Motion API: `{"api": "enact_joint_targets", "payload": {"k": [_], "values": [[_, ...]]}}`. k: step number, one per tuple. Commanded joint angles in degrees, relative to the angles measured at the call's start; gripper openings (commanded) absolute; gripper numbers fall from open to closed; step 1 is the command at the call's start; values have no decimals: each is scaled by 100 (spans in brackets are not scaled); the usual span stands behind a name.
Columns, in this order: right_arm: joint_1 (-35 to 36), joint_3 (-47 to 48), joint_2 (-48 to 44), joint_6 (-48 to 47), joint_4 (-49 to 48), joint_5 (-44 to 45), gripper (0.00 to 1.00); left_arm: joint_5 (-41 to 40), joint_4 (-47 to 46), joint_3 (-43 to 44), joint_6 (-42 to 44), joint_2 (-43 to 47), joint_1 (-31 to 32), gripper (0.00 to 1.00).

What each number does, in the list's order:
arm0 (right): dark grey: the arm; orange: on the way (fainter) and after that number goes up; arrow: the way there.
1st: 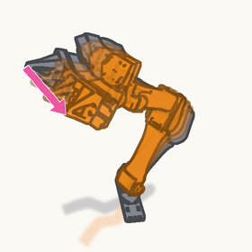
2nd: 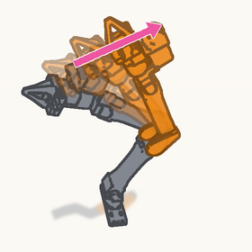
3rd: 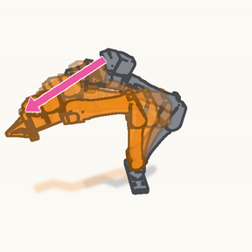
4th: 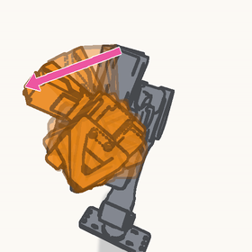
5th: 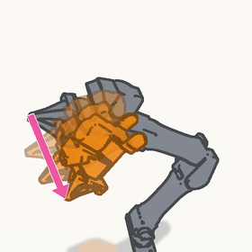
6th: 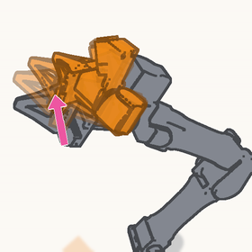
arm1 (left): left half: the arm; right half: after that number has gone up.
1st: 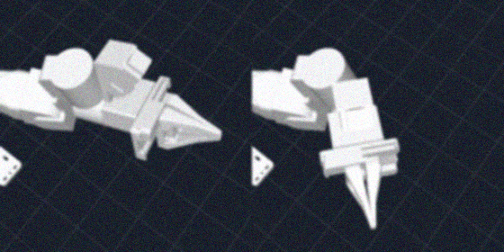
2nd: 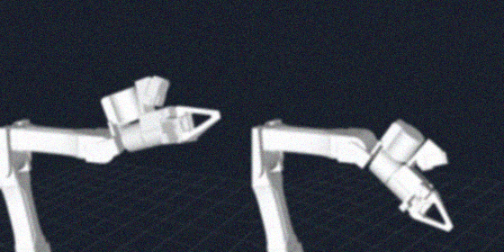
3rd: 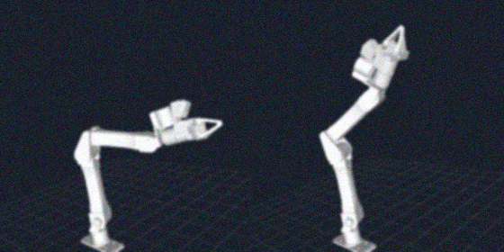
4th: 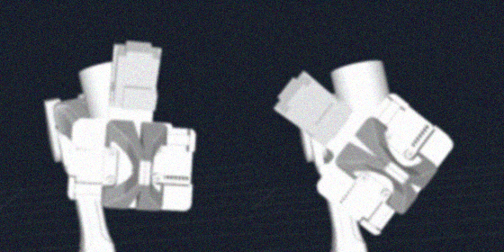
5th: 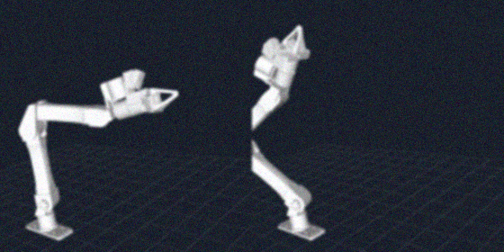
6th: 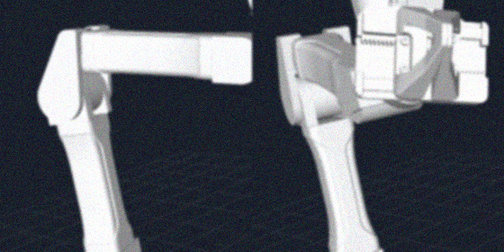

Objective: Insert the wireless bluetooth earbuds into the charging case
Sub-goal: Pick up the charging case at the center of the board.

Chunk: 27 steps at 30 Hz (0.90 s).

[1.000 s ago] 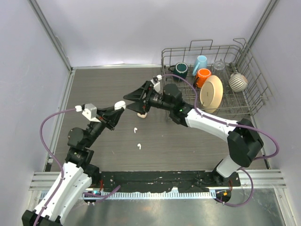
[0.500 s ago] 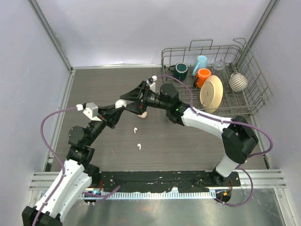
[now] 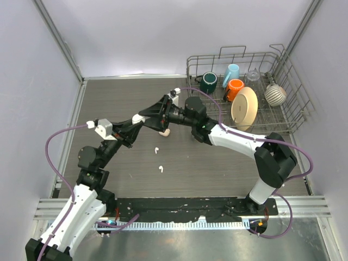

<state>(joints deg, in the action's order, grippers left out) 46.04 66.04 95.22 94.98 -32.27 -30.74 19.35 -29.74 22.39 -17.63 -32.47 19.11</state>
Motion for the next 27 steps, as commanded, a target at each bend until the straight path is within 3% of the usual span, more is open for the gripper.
{"api": "enact_joint_targets", "payload": {"k": [1,10,13,14,17,20,25,27], "values": [[124,234,5,196,-543,-274,57,77,-50,204,137,-84,-13,4],[142,208,49,311,-728,-318,56,42,73,213,216,-58,-13,6],[151,199,58,337,-772,-327,44,-2,126,213,233,-32,-13,9],[133,199,58,337,-798,-327,35,-19,143,204,225,-31,-13,11],[151,155,58,258,-816,-266,19,-107,170,222,146,-49,-13,16],[151,67,-12,127,-685,-161,9,-178,187,222,67,-49,-4,24],[186,181,-144,-611,53,77,5,-239,144,230,-91,-75,-13,45],[203,233,-196,-831,326,164,4,-239,100,222,-162,-102,-13,47]]}}
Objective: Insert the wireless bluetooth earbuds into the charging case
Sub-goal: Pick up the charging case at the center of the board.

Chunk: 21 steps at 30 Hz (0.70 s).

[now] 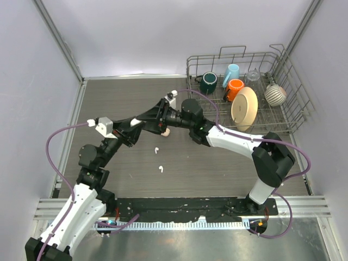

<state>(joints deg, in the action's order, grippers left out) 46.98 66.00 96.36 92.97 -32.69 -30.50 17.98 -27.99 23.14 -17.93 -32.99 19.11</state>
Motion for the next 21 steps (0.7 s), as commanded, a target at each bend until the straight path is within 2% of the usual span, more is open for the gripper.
{"api": "enact_joint_targets", "payload": {"k": [1,5,10,15,17,21], "values": [[118,247,-328,-683,421,176,4,-101,-93,156,-140,-67,-13,47],[127,151,-416,-632,300,317,4,-31,-119,165,-237,-146,-4,44],[48,-43,-442,-306,-176,361,3,-5,-146,121,-202,-41,-4,54],[-40,9,-504,-227,-238,335,3,39,-110,77,-123,118,-13,55],[-49,-8,-530,-200,-256,361,3,39,-137,42,-105,144,-13,55],[-75,-78,-557,-43,-396,343,3,48,-225,-11,-105,170,-13,46]]}}
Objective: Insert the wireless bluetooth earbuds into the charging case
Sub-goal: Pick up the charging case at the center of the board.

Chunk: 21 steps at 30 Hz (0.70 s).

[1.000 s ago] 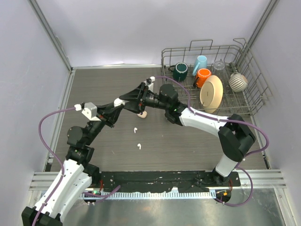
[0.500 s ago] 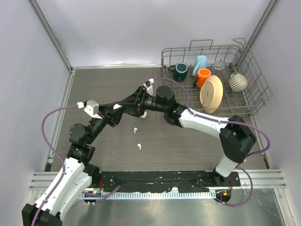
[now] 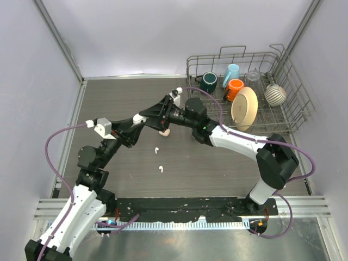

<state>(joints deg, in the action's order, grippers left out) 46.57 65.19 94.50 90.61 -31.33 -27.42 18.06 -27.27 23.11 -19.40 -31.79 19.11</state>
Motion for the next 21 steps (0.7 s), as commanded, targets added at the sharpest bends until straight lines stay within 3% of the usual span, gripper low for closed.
{"api": "enact_joint_targets", "payload": {"k": [1,21], "values": [[-34,-6,-379,229,-575,26,3,39,-314,0,50,41,-13,45],[-42,29,-397,194,-383,-176,3,145,-771,53,-20,-292,-13,42]]}}
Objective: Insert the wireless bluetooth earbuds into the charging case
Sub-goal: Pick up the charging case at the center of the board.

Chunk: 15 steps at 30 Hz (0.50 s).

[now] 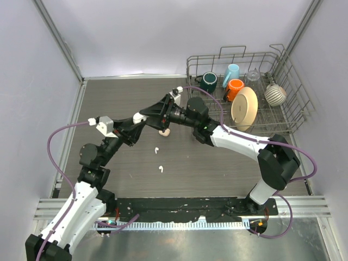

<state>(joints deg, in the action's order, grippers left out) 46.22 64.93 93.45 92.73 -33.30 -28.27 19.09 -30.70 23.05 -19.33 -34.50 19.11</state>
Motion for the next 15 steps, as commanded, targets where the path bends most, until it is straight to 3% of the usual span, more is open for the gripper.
{"api": "enact_joint_targets", "payload": {"k": [1,15], "values": [[1,55,-283,-9,-186,-91,3,42,-437,59,-27,-39,-13,42],[1,64,-257,-18,-151,-144,4,103,-674,112,-149,-180,-13,42]]}}
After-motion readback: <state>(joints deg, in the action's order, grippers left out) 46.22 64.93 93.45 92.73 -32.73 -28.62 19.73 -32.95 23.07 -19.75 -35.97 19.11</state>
